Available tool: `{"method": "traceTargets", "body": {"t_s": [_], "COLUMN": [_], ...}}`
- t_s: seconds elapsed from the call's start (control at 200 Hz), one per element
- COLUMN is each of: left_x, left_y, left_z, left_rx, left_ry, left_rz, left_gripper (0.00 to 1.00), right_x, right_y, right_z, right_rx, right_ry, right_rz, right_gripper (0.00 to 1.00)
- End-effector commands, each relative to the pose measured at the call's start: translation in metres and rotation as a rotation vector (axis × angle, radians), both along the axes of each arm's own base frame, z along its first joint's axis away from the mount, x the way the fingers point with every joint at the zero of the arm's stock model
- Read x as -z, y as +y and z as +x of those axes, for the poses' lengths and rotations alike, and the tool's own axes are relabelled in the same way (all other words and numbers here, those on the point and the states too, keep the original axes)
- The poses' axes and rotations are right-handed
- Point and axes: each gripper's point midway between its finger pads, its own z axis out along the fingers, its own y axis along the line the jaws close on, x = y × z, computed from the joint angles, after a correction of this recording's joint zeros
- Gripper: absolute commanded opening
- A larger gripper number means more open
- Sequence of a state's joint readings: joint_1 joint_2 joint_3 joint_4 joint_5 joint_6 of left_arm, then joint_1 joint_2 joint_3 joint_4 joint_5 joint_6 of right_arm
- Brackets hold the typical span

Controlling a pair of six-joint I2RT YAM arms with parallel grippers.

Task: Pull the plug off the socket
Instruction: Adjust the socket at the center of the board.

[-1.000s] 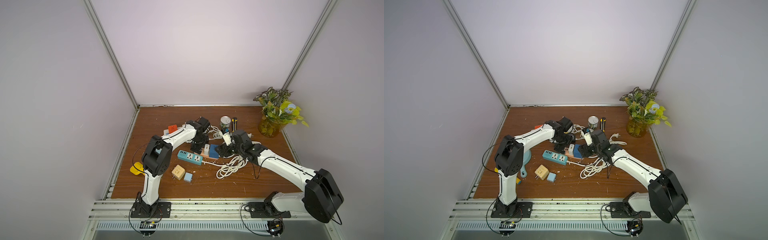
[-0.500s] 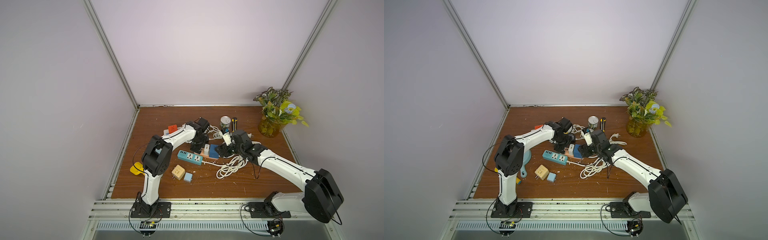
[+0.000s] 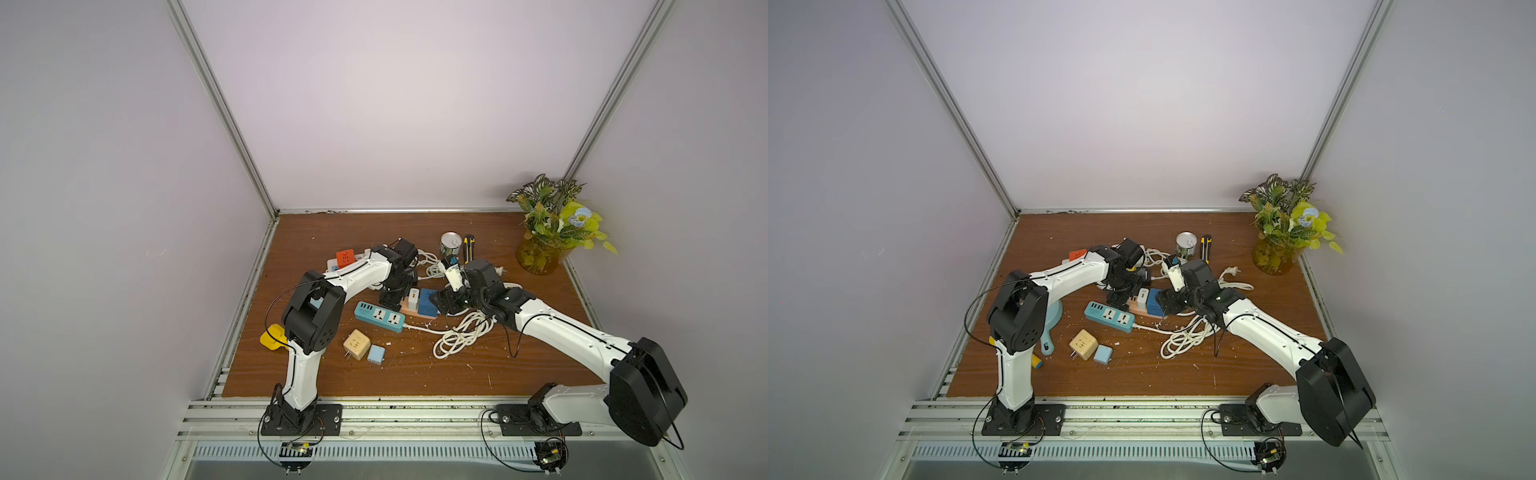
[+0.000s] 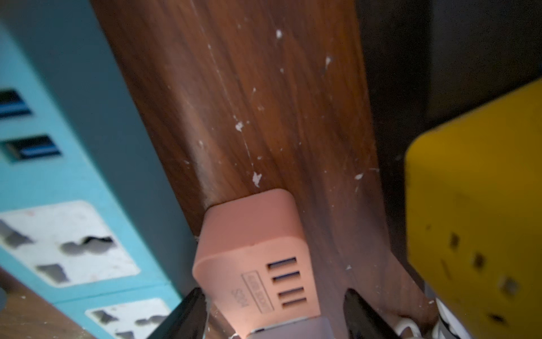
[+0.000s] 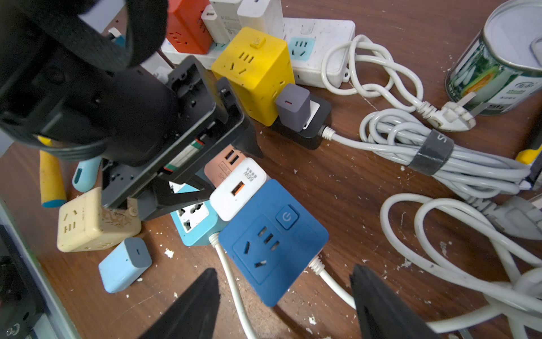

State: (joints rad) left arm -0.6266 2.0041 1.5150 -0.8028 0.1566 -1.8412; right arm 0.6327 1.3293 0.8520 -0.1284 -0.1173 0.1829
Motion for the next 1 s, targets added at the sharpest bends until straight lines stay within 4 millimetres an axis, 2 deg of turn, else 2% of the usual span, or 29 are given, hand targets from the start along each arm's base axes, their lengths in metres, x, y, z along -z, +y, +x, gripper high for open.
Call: {"method": "traceTargets", "body": {"t_s": [0.0,0.21,0.455,0.701,0.736,0.846,0.991], "left_x": [0.011,0.024,0.037,0.042,0.050,0.052,0.056], "left_y": [0.004,0.016,0.023,0.040,0.047,0.054,0.062], "left_z": [-0.008,-0.002,-0.002,0.005,-0.002,-0.003,-0.008], "left_rx": [-0.009,-0.024,-0.041,-0.091,-0.097,-0.104,-0.121], "left_ry": [0.045,0.047,0.067,0.063,0.083,0.085,0.098], "left_rz": [0.032,0.079,0.112,0.134,0.148,0.150,0.147], "left_gripper": [0.75,0.69,0.66,0.47,0.45,0.37,0.31], "right_x": [-0.008,-0.008,-0.003,-0.002,-0.002,0.000,0.005], "right_y": [0.002,0.002,0.005,0.010,0.012,0.015,0.028], "right_z": [-0.001,-0.001,-0.004,-0.006,-0.006,-0.004,-0.007], "right_rx": [-0.013,-0.018,-0.064,-0.167,-0.183,-0.239,-0.359], "right_ry": [-0.014,-0.017,-0.027,-0.096,-0.108,-0.149,-0.174], "right_rz": [0.029,0.025,0.001,-0.044,-0.051,-0.076,-0.096], "right_gripper": [0.77,0.77,0.77,0.77,0.77,0.77,0.77]}}
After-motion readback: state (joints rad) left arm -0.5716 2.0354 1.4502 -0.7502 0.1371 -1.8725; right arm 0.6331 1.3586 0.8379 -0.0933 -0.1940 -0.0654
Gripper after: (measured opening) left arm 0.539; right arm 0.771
